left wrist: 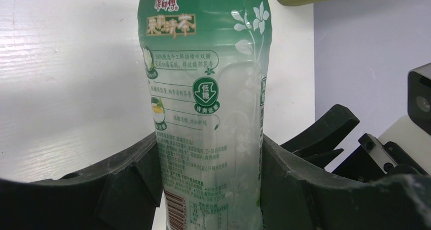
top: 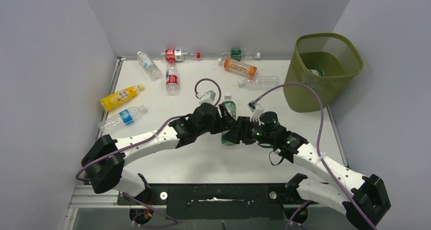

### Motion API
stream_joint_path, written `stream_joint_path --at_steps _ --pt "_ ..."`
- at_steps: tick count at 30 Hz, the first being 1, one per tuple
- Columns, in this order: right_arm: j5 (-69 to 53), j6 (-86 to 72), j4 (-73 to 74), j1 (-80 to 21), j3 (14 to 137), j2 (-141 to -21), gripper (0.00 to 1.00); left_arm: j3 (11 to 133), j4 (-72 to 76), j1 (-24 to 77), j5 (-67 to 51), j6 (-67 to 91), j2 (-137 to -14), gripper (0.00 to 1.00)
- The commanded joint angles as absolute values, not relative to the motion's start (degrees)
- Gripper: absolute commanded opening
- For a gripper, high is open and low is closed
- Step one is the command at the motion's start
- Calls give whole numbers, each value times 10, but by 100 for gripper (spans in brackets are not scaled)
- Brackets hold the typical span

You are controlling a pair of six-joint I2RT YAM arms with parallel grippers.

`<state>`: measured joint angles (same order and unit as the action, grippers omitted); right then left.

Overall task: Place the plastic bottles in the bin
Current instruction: Pick up the plastic bottle at the center of the board.

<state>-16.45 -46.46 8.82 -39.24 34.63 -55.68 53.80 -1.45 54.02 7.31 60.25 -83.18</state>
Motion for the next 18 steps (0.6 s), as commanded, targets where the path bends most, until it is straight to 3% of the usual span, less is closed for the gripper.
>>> stream_joint_path --at_steps 1,8,18 --pt "-144 -470 47 -400 343 -562 60 545 33 546 83 609 -799 58" --pt "-133 -464 67 -401 353 -556 54 564 8 544 91 593 -791 81" --pt "-85 -422 159 -397 420 -530 54 583 -52 479 104 549 -725 84"
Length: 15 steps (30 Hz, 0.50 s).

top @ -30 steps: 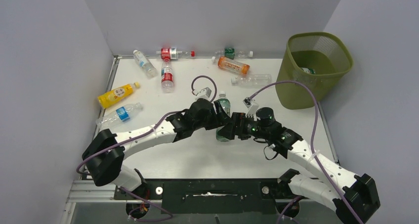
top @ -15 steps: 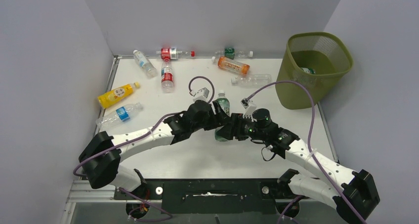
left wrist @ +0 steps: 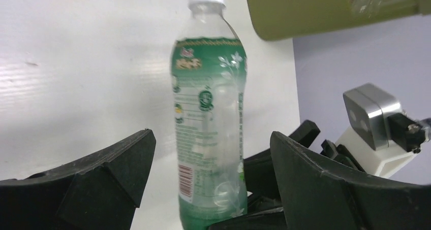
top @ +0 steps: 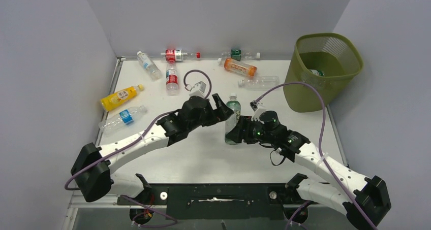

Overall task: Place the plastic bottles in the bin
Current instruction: Pick up the plastic bottle at the center of the board, then place the plastic bottle in the trash bin.

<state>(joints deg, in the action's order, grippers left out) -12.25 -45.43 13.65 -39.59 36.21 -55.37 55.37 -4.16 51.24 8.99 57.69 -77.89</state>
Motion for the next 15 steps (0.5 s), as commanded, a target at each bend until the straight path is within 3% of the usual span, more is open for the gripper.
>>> stream_joint_path --at_steps 1,15 --pt "-84 -416 169 -393 433 -531 54 579 -59 469 104 547 -713 84" --pt "-111 -265 346 -194 755 -622 55 489 -86 382 75 544 -598 85"
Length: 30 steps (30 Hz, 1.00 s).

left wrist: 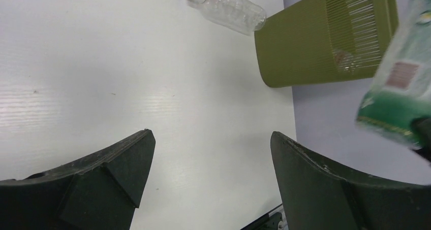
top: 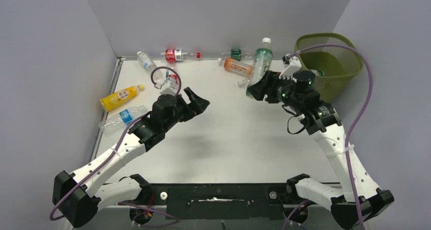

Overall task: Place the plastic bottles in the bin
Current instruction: Place the plastic bottle in the trash bin.

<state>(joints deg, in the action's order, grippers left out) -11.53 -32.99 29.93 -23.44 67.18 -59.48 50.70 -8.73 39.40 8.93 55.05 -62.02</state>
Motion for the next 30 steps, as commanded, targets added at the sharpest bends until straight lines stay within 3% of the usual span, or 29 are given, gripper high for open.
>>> stream_joint_path --at_steps 1,5,16,24,30 --pt "-104 -255 353 -180 778 -631 55 485 -86 379 73 544 -593 85" --pt "-95 -230 369 -104 851 -669 56 469 -85 364 60 542 -578 85" --pt "-217 -276 369 108 1028 -801 56 447 -80 326 16 532 -566 86" --pt "-301 -328 307 218 1036 -862 57 439 -73 294 -15 528 -572 86" --pt "-332 -345 290 240 1067 -910 61 444 -66 283 -28 525 -583 86"
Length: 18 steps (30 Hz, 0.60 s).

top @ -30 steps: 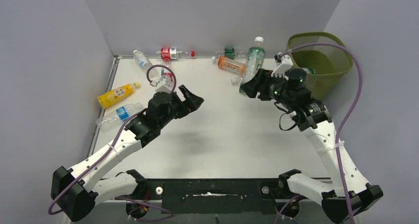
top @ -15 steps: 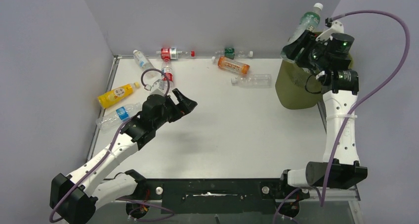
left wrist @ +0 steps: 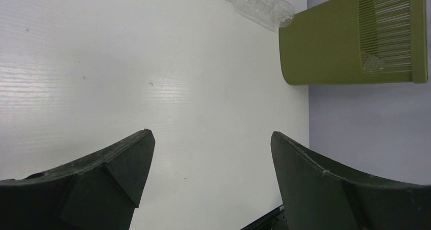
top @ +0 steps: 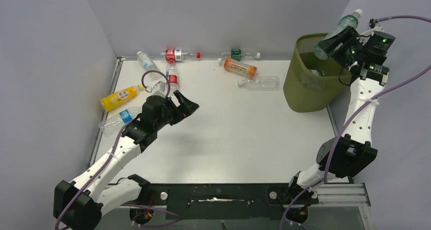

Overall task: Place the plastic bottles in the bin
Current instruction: Place the plastic bottle in the trash bin.

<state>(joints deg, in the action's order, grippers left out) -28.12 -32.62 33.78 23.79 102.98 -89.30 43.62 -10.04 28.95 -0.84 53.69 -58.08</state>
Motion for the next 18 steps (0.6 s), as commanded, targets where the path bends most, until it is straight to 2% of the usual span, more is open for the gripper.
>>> stream_joint_path --at_steps 1,3,6,8,18 --pt "-334 -344 293 240 1075 -917 64 445 -66 281 -30 525 -586 86" --pt "-339 -339 298 244 1085 -928 68 448 -65 279 -30 524 -589 86" --pt "-336 -327 308 247 1086 -933 85 454 -67 277 -32 521 -593 86" --pt "-334 -320 317 250 1086 -932 90 455 -70 276 -30 520 -596 86" --pt "-320 -304 336 250 1037 -839 94 474 -65 276 -36 498 -629 86"
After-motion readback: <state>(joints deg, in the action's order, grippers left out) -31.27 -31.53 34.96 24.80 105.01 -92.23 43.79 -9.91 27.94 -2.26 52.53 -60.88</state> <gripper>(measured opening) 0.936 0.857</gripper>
